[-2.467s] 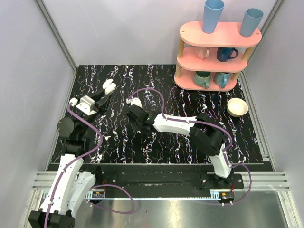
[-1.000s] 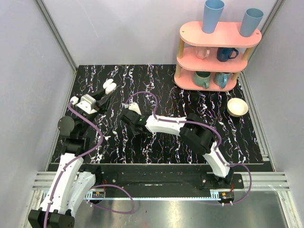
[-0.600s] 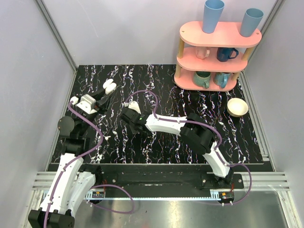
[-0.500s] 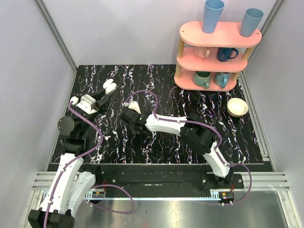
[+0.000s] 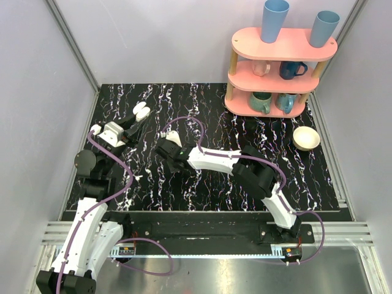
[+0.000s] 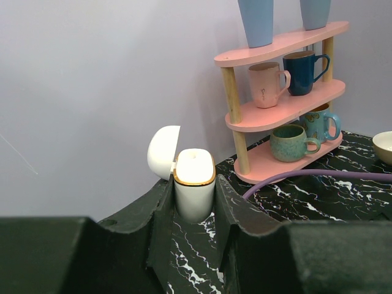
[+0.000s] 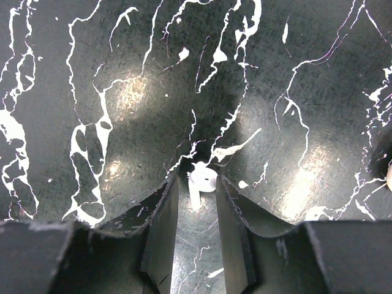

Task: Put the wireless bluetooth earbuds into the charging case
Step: Pick up the left earbud from the center of the board.

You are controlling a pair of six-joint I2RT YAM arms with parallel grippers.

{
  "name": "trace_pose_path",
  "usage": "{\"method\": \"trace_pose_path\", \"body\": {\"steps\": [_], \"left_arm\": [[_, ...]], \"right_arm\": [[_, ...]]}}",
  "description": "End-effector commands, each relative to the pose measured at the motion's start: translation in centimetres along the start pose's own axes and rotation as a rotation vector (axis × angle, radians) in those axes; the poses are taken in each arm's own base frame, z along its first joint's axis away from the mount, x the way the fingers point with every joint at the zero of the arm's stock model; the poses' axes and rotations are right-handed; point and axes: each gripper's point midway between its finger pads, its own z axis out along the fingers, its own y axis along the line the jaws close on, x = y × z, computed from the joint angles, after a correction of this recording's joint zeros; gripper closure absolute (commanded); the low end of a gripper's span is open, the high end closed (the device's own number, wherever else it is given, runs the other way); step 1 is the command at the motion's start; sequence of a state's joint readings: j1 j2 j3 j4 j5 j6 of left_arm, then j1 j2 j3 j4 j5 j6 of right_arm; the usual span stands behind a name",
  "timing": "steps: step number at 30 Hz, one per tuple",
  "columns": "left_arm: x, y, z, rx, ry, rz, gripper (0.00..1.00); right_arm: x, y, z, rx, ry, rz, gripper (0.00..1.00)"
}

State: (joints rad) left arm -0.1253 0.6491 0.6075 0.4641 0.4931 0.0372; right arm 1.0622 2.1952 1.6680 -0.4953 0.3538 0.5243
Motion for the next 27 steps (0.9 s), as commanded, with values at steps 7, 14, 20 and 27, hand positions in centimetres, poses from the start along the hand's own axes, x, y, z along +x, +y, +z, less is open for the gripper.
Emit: {"method": "trace_pose_path", "body": {"steps": [7, 14, 20, 27], "left_arm": [[-3.0, 0.4, 0.2, -0.019, -0.076, 0.042, 1.00], [-3.1, 0.4, 0.2, -0.017, -0.078, 0.044, 1.00], [-2.9, 0.5, 0.2, -0.019, -0.071, 0.042, 1.00], [-2.7, 0.6, 0.2, -0.028, -0.058, 0.037, 1.00]], "right_arm": [[-0.4, -0.3, 0.8, 0.009, -0.001, 0.032, 0.61], [-0.6, -0.2, 0.7, 0.008, -0.003, 0.033, 0.63], [-2.2, -0.3, -0.3, 0.002, -0.047, 0.012, 0.75], [-10.1, -0.3, -9.0, -0.179, -0.321, 0.040, 0.81]]}}
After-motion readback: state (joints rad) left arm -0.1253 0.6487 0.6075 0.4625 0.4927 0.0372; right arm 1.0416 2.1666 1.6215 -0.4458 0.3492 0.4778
